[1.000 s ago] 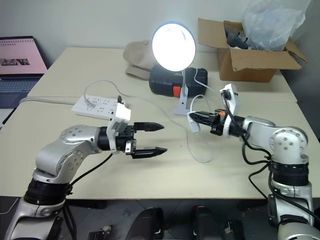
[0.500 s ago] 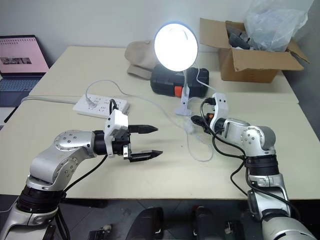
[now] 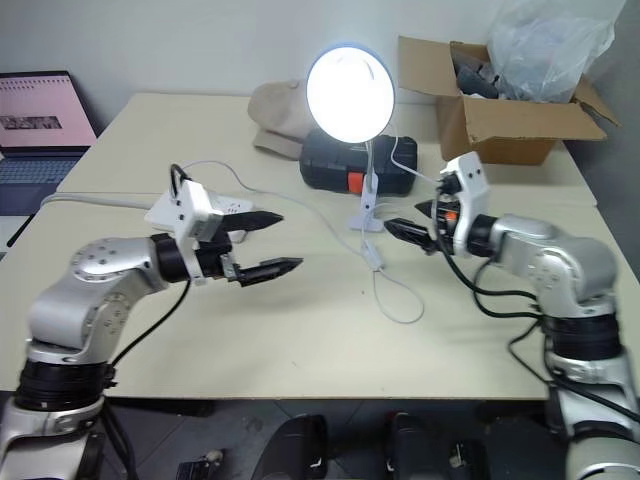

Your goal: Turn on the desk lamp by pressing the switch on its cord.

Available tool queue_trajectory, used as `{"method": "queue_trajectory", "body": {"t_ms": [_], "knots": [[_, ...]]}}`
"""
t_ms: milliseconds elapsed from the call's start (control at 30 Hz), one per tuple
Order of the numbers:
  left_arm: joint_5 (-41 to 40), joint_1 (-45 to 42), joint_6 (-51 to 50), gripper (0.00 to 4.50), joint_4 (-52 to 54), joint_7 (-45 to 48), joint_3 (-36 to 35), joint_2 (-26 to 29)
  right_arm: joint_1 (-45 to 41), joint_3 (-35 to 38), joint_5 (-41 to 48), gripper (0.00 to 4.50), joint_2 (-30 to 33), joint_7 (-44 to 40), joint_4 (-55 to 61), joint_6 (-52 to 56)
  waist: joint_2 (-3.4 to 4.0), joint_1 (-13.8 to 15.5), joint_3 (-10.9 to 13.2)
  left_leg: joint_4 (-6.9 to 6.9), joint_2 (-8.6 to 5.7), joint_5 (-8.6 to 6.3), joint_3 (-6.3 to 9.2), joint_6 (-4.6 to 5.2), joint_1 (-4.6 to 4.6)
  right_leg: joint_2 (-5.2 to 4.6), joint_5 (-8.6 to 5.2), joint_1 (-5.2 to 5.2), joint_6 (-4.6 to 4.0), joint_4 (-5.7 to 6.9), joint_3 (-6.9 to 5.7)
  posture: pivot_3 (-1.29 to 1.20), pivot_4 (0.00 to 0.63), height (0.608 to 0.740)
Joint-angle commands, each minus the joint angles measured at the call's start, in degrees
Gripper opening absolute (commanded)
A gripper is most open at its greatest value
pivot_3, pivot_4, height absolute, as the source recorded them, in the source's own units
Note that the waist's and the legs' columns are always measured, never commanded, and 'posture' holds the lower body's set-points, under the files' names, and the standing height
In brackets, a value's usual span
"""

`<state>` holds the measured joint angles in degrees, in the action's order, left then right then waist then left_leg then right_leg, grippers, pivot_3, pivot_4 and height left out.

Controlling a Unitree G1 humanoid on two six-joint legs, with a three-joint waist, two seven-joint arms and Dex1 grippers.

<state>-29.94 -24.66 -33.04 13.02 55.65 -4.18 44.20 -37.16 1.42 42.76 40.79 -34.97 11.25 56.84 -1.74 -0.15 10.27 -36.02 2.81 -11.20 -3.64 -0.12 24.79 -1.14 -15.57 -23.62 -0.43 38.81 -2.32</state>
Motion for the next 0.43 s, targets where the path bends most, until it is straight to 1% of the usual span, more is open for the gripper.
{"method": "queue_trajectory", "body": {"t_ms": [33,67,133,233,333,433], "knots": [[-4.83,2.84,-5.00,4.50,4.61,2.91,-4.00,4.50,3.35,0.11,-0.02,4.47,7.72,-13.32,7.42,-5.07,-0.01,-0.08,0.01,0.01,0.00,0.00,0.00,0.00,0.00,0.00,0.00,-0.01,0.00,-0.02,0.00,0.00,0.150,0.740],[-5.39,3.47,-5.68,4.50,5.07,3.34,-4.35,5.33,4.09,0.03,-0.23,4.47,9.12,-15.19,8.24,-5.94,-0.01,-0.09,0.01,0.03,0.00,0.00,0.00,0.00,0.00,0.00,-0.02,0.00,-0.01,-0.04,0.01,0.00,0.150,0.740],[-5.29,5.27,-5.18,4.50,5.60,5.18,-4.39,7.36,7.16,0.07,-2.66,4.47,13.85,-19.74,9.79,-9.33,0.00,0.00,0.02,0.03,0.01,-0.01,0.01,0.00,-0.01,0.00,-0.04,0.00,-0.02,-0.04,-0.01,0.00,0.150,0.740],[-5.38,6.84,-5.03,4.50,6.04,6.73,-4.45,9.10,10.45,0.66,-5.23,4.47,17.79,-23.63,10.29,-13.03,-0.01,0.08,0.02,0.00,0.00,0.00,0.03,-0.01,-0.02,-0.04,-0.04,0.02,-0.02,-0.03,-0.07,0.00,0.150,0.740],[-5.47,7.41,-5.05,4.50,5.91,7.49,-4.45,9.87,11.63,1.76,-6.01,4.47,18.86,-24.59,9.38,-14.51,-0.01,0.09,0.02,-0.06,-0.01,0.00,0.04,-0.01,-0.04,-0.08,-0.02,0.05,0.00,-0.01,-0.08,0.00,0.150,0.740],[-5.71,7.33,-4.53,4.50,5.82,8.05,-3.99,9.51,11.39,0.81,-7.84,4.47,18.60,-24.59,8.77,-15.70,-0.01,0.02,0.02,-0.06,-0.02,0.00,0.04,-0.01,-0.07,-0.09,0.00,0.04,0.01,0.04,-0.05,0.00,0.150,0.740]]}}
